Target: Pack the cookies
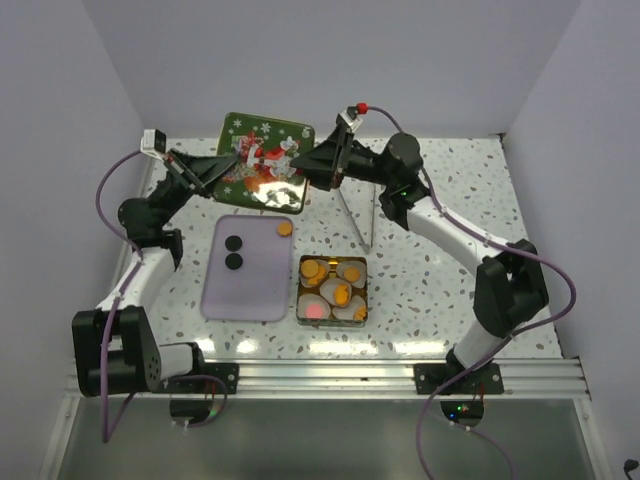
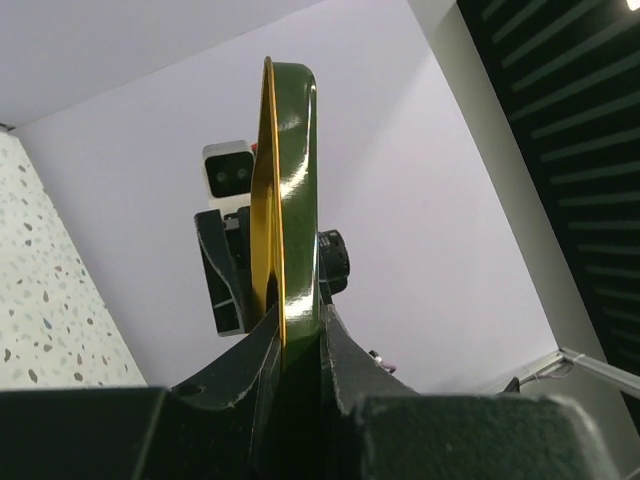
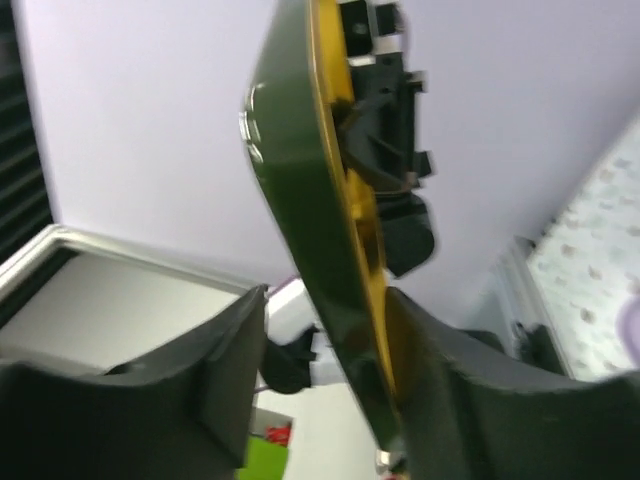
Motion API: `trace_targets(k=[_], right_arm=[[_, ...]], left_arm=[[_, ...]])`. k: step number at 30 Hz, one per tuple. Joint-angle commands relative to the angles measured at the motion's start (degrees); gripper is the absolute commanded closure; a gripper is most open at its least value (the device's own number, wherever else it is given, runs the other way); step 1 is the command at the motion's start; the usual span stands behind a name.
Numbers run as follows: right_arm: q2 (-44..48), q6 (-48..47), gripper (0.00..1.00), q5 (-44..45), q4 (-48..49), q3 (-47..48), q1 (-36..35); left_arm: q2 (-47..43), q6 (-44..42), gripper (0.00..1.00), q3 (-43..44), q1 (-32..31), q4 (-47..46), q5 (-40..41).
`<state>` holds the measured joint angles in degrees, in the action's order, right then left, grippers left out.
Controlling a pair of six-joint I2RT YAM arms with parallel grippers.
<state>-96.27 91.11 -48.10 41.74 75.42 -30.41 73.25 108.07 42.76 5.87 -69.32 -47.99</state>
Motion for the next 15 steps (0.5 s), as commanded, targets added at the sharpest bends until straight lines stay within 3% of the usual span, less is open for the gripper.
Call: trace_targets(k=[1, 2, 7, 10, 11, 14, 15], right_arm=[[5.82, -13.48, 0.51, -0.25, -19.82, 0.96, 0.0], [6.61, -16.9, 0.56, 0.71, -22.72, 1.13, 0.0], [8.02, -21.93, 0.65, 2.65, -33.63, -0.18, 0.0], [8.99, -25.01, 0.67, 3.62, -37.78, -1.41, 0.0], [9.25, -25.02, 0.68, 3.62, -37.95, -2.81, 0.0], [10.48, -25.63, 0.69, 3.62, -38.13, -5.71, 0.0], [11.44, -25.98, 0.69, 3.54, -38.57, -6.5, 0.0]], left_arm=[[-2.32, -8.65, 0.88, -3.03, -0.15, 9.86, -0.88], [-2.93, -12.23, 0.84, -3.56, -0.85, 13.04, -1.49], [-7.33, -27.54, 0.74, -3.65, -3.32, 37.11, -1.41], [-8.48, -34.41, 0.58, -4.35, -4.72, 48.02, -0.88], [-8.83, -36.77, 0.43, -4.79, -5.42, 49.44, -0.88], [-9.18, -43.09, 0.24, -4.71, -6.99, 56.82, -0.97], [-9.44, -44.95, 0.21, -4.62, -7.27, 59.19, -0.79]])
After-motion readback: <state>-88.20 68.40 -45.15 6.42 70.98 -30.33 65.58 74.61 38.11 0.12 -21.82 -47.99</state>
